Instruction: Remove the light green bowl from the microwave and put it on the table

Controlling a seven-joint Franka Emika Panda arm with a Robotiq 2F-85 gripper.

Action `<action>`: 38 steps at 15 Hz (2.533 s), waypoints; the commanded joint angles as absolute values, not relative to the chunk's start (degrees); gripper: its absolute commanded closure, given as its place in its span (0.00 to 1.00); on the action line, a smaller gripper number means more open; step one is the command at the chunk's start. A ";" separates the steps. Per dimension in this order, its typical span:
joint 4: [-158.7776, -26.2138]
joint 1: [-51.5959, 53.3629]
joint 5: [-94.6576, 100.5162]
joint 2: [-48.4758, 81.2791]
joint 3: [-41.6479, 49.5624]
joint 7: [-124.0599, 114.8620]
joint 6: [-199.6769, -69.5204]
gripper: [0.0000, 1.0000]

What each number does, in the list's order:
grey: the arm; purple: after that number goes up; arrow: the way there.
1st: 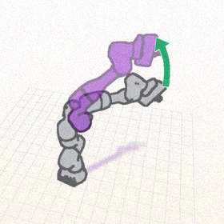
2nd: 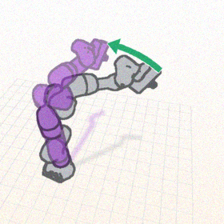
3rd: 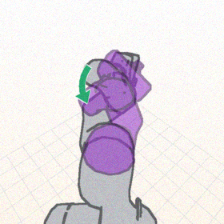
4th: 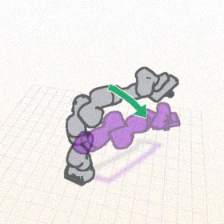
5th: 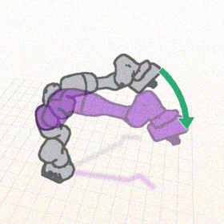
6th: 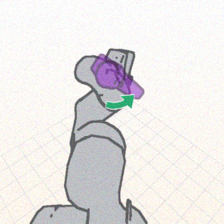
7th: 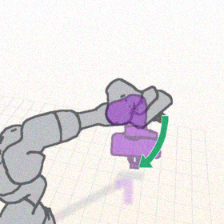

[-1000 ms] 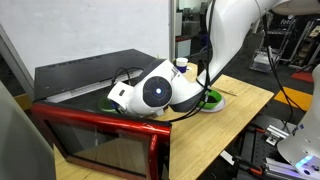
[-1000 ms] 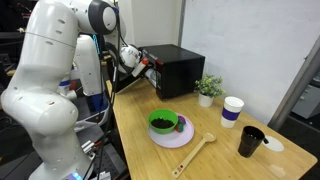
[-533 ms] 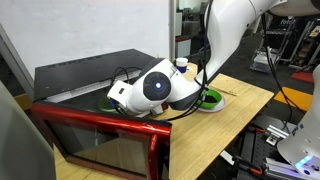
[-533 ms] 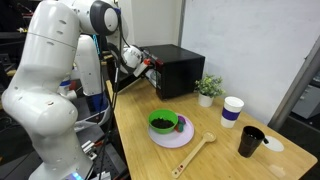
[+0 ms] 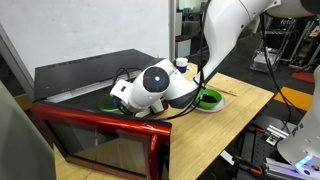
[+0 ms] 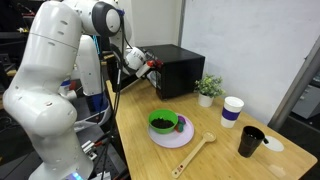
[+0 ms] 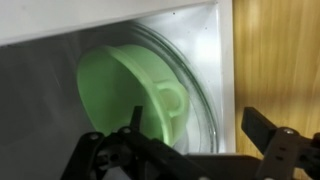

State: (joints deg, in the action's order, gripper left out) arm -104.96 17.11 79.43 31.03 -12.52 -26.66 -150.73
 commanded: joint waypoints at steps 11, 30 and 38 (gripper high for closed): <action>-104.81 16.54 64.90 32.47 -11.96 -9.92 -156.29 0.00; -104.65 17.81 64.97 31.85 -12.60 -8.73 -154.17 0.97; -104.51 18.12 64.97 31.09 -12.65 -9.37 -153.77 0.98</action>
